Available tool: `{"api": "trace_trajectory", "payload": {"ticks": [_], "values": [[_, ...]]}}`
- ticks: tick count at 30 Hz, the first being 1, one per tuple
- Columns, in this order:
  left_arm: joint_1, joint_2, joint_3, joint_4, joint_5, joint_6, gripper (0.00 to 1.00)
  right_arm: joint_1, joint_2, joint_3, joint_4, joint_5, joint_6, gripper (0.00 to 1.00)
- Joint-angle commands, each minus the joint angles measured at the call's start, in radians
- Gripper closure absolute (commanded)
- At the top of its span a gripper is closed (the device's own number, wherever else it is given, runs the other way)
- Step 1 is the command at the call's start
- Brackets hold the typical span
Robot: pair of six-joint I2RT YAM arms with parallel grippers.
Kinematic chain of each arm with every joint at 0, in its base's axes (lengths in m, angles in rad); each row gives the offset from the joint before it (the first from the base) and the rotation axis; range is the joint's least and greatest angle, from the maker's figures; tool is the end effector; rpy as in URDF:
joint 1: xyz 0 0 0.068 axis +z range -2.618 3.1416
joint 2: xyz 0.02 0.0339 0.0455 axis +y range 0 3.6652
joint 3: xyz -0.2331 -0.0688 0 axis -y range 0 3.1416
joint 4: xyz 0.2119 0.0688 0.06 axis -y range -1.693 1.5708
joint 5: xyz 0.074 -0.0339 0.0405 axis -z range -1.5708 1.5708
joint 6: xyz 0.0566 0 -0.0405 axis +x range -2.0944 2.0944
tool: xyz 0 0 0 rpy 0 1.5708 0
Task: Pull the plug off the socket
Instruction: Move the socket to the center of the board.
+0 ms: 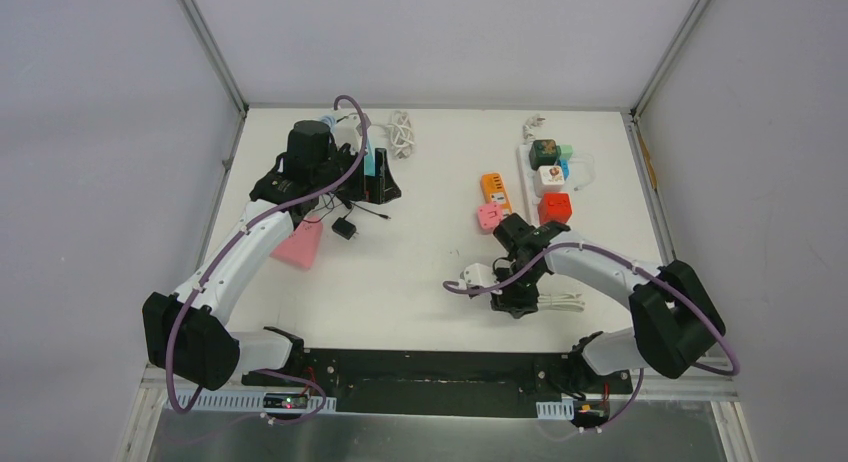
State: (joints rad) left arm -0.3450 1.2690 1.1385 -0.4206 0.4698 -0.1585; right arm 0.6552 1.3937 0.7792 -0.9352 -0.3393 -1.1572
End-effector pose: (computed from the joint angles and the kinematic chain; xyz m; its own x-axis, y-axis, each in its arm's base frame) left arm 0.2498 -0.1170 0.3028 -0.5915 0.0630 -0.8039 0.5784 0.7277 -0.3685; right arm 0.1387 0.1303 0.1425 0.2126 -0.9256 -0.3132 -0.9591 -0.2590 0.1144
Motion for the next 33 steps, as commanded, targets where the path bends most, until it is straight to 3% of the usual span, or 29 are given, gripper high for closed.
{"api": "trace_trajectory", "payload": {"ticks": [1, 4, 7, 16, 22, 24, 26, 31, 33], "values": [[0.005, -0.037, 0.03, 0.033, -0.008, 0.026, 0.01, -0.027, 0.003, 0.067, -0.032, -0.094, 0.133, 0.44], [0.005, -0.036, 0.029, 0.033, -0.008, 0.024, 0.01, -0.072, -0.034, 0.101, -0.047, -0.139, 0.169, 0.24], [0.005, -0.034, 0.029, 0.036, -0.007, 0.025, 0.01, -0.122, -0.075, 0.132, -0.072, -0.186, 0.174, 0.15], [0.005, -0.047, 0.027, 0.036, -0.019, 0.03, 0.01, -0.194, -0.122, 0.335, -0.181, -0.229, 0.154, 0.15], [0.005, -0.062, 0.021, 0.035, -0.034, 0.038, 0.01, -0.202, -0.099, 0.503, -0.128, -0.222, 0.275, 0.14], [0.005, -0.062, 0.021, 0.037, -0.034, 0.036, 0.01, -0.207, -0.086, 0.527, -0.074, -0.224, 0.351, 0.08], [0.005, -0.06, 0.022, 0.037, -0.033, 0.036, 0.01, -0.21, -0.042, 0.546, -0.056, -0.255, 0.414, 0.0], [0.006, -0.063, 0.021, 0.036, -0.04, 0.039, 0.01, -0.21, 0.157, 0.616, -0.162, -0.372, 0.423, 0.0], [0.006, -0.067, 0.02, 0.037, -0.047, 0.041, 0.01, -0.207, 0.162, 0.558, -0.042, -0.332, 0.475, 0.0]]}}
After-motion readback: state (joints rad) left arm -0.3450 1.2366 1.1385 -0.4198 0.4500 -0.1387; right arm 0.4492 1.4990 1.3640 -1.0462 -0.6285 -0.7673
